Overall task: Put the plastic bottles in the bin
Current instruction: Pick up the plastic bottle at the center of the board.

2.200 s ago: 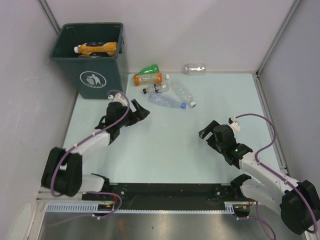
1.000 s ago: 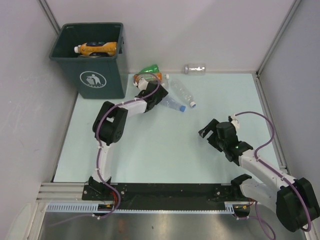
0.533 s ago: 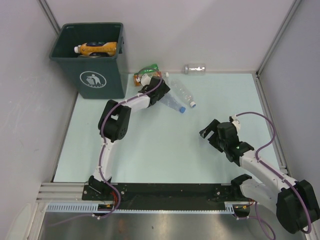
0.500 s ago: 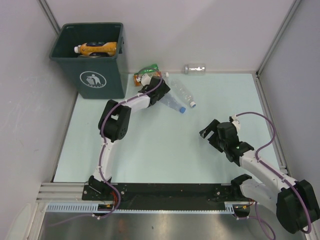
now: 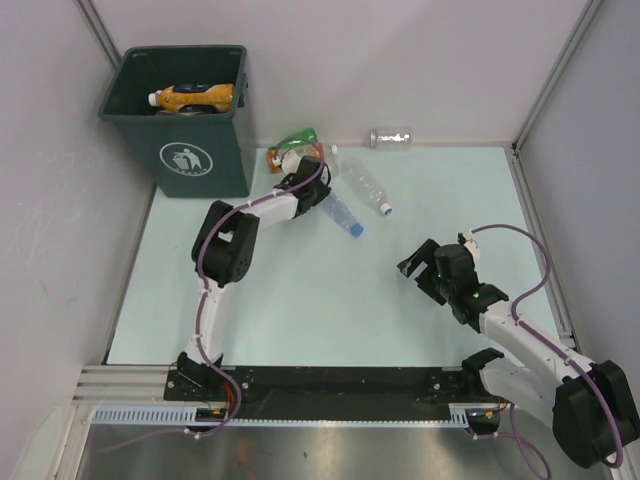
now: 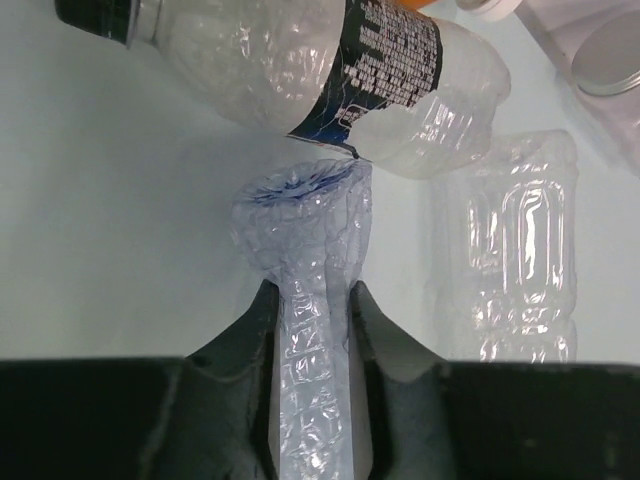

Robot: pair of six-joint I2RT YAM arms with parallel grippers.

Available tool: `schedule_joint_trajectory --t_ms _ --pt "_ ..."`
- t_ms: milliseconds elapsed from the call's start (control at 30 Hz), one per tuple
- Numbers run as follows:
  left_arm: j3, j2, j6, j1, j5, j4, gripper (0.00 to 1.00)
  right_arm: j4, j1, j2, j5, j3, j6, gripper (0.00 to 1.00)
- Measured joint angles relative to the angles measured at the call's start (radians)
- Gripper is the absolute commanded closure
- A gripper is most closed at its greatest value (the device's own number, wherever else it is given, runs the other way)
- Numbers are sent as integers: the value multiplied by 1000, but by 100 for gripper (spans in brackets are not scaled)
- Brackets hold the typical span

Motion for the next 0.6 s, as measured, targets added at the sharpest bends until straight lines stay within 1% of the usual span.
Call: schedule_joint_trajectory --t_ms 33,67,100,133,167,400,600 --pt "-12 -11 2 -2 -2 -2 85 -1 0 -6 0 0 1 5" --pt "-23 -20 6 -5 -5 -4 91 -3 0 -14 0 0 2 5" --pt "-31 -27 8 -8 -11 -5 93 -7 0 -21 0 0 3 5" --pt "-39 -34 15 -12 -18 -6 98 -11 0 -31 0 0 4 5" --pt "-43 -40 17 -16 -24 -9 100 -14 0 -35 0 0 4 5" --pt "-133 -139 78 -64 -90 -56 100 -48 0 -107 -3 0 11 5" --pt "-211 -281 147 -119 -159 -81 100 -95 0 -177 -4 0 12 5"
